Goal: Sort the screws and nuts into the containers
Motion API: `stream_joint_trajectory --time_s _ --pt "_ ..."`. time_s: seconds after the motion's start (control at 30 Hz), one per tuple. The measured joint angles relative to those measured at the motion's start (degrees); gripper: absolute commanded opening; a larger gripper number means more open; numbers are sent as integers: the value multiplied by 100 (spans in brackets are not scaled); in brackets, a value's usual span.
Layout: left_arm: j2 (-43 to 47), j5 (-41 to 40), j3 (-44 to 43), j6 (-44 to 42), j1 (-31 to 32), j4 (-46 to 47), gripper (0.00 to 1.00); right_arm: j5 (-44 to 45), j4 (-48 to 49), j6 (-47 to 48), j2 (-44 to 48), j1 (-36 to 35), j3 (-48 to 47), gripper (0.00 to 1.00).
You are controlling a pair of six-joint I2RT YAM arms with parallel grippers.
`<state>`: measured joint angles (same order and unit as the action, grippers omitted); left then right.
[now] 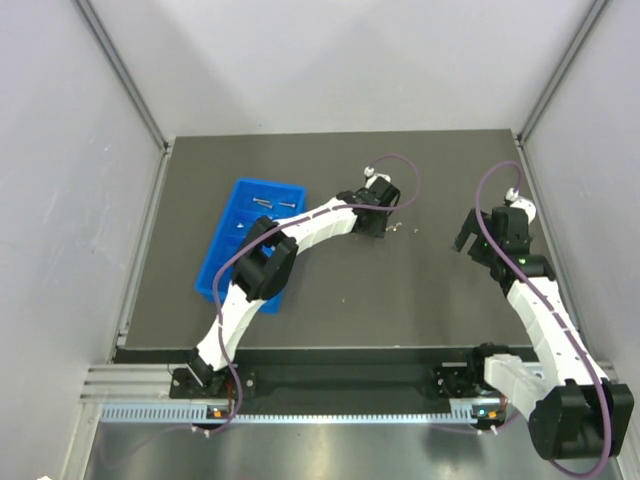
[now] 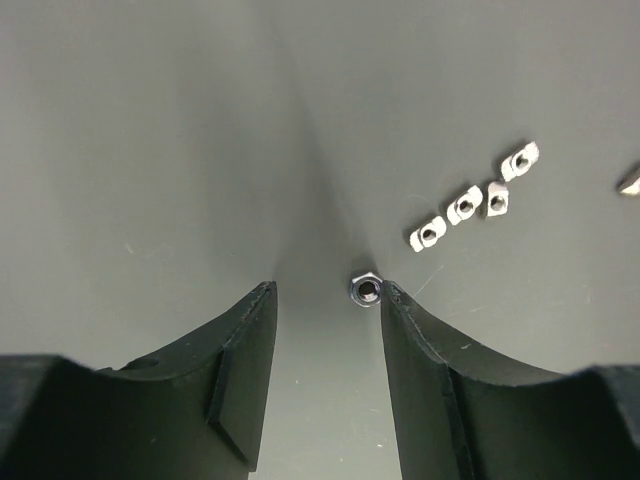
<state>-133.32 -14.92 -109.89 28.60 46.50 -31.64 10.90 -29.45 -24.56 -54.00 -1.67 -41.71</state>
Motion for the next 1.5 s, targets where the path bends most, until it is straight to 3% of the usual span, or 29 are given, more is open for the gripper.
stream_joint_trajectory --time_s 0.8,0.93,1.13,1.3,1.5 --pt "-214 72 -133 -459 57 127 46 83 2 -2 -7 4 0 100" --pt "-262 -85 -179 -476 94 125 35 103 0 -2 -7 4 0 100" --pt "-337 -306 -297 -402 133 92 27 107 0 -2 -7 4 0 100" --pt "-337 -411 -295 -313 140 37 34 107 2 -4 -7 4 0 100" --pt "-334 -544 -289 -214 166 9 33 107 0 -4 -7 4 0 100"
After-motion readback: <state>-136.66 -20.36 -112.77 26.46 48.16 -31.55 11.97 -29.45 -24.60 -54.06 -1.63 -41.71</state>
